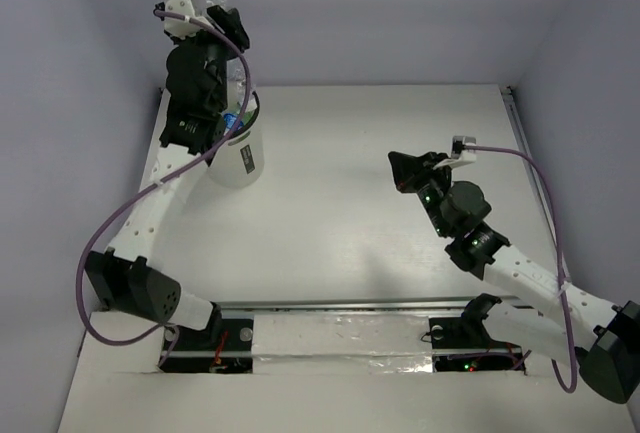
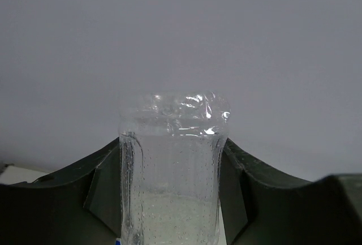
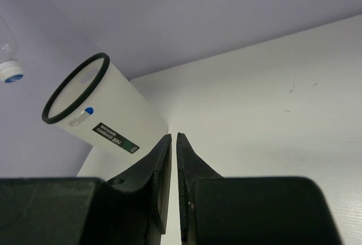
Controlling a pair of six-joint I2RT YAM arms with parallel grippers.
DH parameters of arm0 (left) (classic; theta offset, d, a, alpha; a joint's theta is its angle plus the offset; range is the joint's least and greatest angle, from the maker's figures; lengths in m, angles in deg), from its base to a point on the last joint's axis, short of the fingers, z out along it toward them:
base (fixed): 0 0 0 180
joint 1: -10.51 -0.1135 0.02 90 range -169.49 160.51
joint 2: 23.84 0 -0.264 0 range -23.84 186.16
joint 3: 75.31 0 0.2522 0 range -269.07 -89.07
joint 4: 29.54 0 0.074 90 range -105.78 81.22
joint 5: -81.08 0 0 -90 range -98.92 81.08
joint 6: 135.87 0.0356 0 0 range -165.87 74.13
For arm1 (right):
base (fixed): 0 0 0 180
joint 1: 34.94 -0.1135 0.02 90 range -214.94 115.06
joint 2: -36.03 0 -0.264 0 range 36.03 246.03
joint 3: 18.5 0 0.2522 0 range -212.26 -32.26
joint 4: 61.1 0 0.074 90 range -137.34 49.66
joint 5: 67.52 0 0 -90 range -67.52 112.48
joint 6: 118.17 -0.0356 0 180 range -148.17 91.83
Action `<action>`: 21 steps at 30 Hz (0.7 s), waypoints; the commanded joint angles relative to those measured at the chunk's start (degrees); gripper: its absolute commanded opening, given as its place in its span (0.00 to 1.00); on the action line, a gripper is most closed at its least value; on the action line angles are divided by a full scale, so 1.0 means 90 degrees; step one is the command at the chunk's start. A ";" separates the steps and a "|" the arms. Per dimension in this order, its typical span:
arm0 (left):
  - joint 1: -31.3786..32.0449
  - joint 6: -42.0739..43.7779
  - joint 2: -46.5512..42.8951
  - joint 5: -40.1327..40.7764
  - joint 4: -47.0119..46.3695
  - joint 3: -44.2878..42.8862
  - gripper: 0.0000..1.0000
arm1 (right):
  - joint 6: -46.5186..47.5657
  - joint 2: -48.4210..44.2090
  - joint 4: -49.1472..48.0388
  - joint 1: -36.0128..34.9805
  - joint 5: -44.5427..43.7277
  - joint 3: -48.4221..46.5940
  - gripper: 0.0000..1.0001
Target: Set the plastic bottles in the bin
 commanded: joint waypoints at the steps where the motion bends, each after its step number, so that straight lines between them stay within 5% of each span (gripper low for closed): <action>1: -0.0162 0.0716 0.0274 0.0572 -0.0490 -0.0499 0.35 | -0.0089 0.0093 -0.0670 0.0012 0.0010 0.0069 0.13; 9: -0.0308 0.2969 0.1310 0.1822 -0.1182 -0.0715 0.35 | -0.0109 0.0074 -0.0739 0.0012 0.0050 0.0157 0.13; 21: -0.0367 0.5306 0.2268 0.2311 -0.2911 -0.0198 0.34 | -0.0031 0.0074 -0.0807 0.0012 0.0275 0.0147 0.14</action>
